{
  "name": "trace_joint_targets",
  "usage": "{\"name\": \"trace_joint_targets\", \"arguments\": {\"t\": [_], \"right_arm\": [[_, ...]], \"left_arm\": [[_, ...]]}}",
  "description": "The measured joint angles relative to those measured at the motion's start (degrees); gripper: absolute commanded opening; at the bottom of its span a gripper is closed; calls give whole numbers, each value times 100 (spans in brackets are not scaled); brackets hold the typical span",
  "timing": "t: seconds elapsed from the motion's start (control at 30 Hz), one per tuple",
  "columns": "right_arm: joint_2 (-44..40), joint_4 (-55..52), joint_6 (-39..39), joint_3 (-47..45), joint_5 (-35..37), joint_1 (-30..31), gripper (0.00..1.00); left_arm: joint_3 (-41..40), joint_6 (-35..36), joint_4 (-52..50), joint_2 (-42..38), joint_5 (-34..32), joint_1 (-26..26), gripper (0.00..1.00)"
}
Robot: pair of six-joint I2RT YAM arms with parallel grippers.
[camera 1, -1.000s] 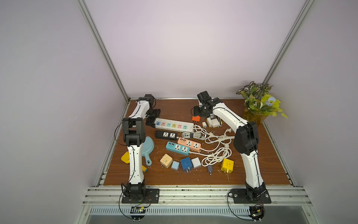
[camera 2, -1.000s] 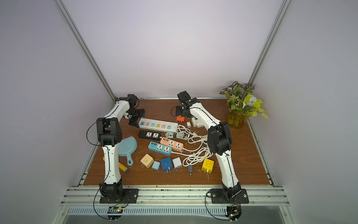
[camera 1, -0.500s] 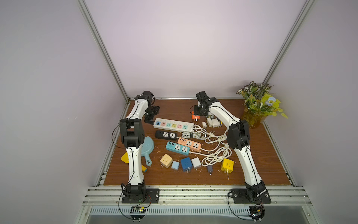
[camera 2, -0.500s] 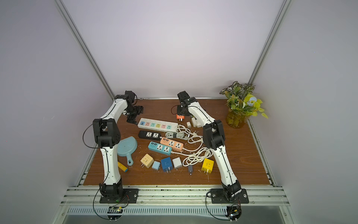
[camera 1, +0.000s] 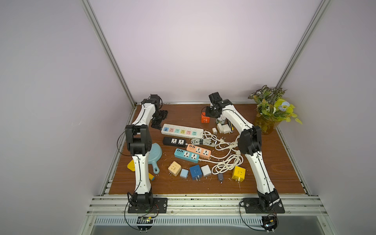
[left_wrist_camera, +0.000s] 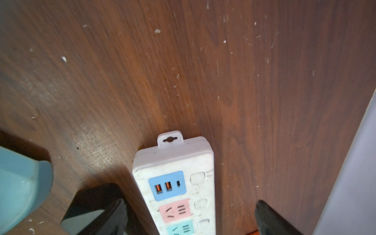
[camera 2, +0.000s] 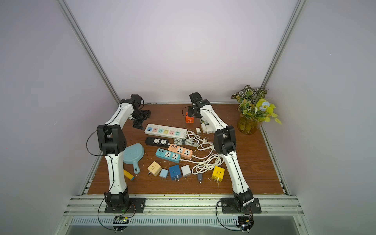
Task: Pull the plug off the socket
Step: Place the plug at the center of the board, then reset both arms
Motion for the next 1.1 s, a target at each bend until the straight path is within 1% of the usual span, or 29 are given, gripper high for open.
{"name": "trace_joint_targets", "arguments": {"t": [0.1, 0.2, 0.27, 0.3, 0.33, 0.37, 0.43, 0.57, 0.63, 0.73, 0.8, 0.9, 0.97, 1.03, 1.1], "right_arm": [[-345, 219, -109, -483, 70, 22, 63], [-944, 431, -304, -1080, 245, 46, 74], [-1550, 636, -439, -1600, 433, 46, 83], [-1834, 737, -503, -1845, 518, 46, 97], [-2280, 916, -584, -2232, 640, 44, 99], [-2715, 1108, -638, -2625, 734, 39, 99], [-3606, 1554, -726, -3477, 931, 9, 99], [-5375, 2457, -754, -5357, 1268, -120, 99], [-6083, 2728, -734, -6181, 1453, -168, 99], [-6773, 2771, -612, -7040, 1860, -203, 99], [-6979, 2695, -518, -7335, 2166, -201, 99], [-7405, 2940, -533, -8059, 2544, -203, 99], [-7884, 3309, -662, -8771, 2717, -216, 99], [-8461, 3781, -807, -9571, 2920, -227, 99], [-8848, 4107, -931, -10139, 3077, -299, 99]], "left_arm": [[153, 195, 42, -9, 0, -4, 100], [164, 549, 400, -208, 74, -4, 100], [-195, 782, 1080, -605, 258, -2, 100], [-485, 863, 1460, -848, 339, -2, 100], [-901, 933, 1947, -1193, 470, -4, 100], [-1397, 1021, 2498, -1611, 579, -4, 100], [-1971, 1193, 3139, -2186, 682, -4, 100], [-2450, 1803, 3958, -3005, 658, -4, 100], [-2761, 2149, 4253, -3368, 632, -4, 100], [-3429, 2675, 4559, -3919, 557, -4, 100], [-3904, 2970, 4588, -4238, 411, -4, 100], [-4553, 3397, 4428, -4706, -39, -31, 100], [-4892, 3617, 4332, -4988, -413, -48, 100], [-5261, 3759, 4288, -5292, -896, -50, 100], [-5768, 3834, 4437, -5654, -1342, -52, 100]]}}
